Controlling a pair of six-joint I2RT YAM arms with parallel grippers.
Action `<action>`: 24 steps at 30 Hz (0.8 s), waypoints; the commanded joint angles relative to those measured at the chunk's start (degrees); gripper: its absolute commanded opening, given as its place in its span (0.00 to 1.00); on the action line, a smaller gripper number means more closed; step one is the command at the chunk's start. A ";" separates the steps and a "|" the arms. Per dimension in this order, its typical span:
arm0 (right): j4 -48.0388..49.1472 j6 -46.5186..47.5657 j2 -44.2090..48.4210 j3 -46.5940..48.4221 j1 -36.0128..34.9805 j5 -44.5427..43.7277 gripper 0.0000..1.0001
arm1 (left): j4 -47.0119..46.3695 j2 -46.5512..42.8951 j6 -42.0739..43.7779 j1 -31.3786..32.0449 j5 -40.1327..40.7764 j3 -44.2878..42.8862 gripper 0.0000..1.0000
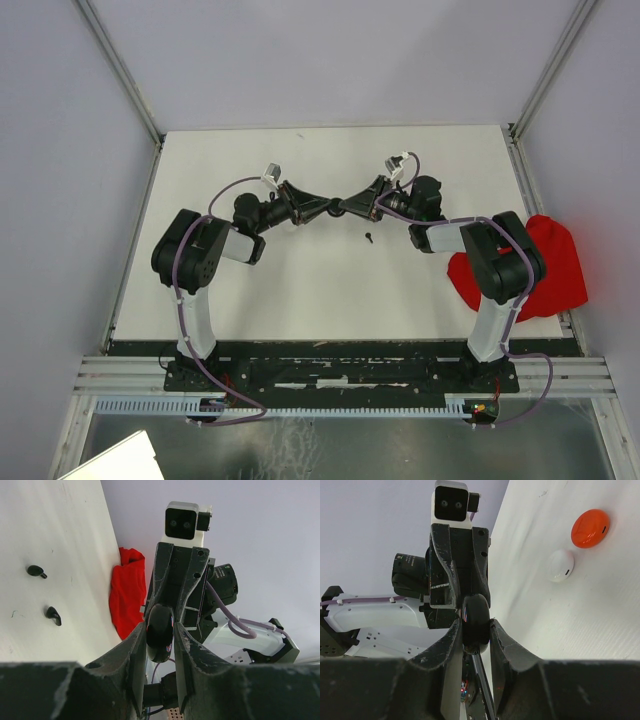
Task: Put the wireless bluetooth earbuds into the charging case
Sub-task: Open the charging case.
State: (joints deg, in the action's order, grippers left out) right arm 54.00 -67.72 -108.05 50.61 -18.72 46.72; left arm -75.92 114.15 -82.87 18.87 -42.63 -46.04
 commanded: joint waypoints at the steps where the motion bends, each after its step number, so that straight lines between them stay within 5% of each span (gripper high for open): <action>1: 2.95 0.62 0.75 1.49 0.16 0.74 0.04 | -5.03 -2.09 0.61 1.17 -3.24 -2.85 0.34; 24: 3.75 0.37 1.09 1.42 0.22 1.25 0.04 | -7.67 -0.50 -1.06 2.41 -4.76 -4.36 0.36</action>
State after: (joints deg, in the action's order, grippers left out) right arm 56.23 -68.10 -108.05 50.65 -18.20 47.62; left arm -75.92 114.19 -82.87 19.46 -43.70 -47.92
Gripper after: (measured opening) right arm 0.307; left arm 0.364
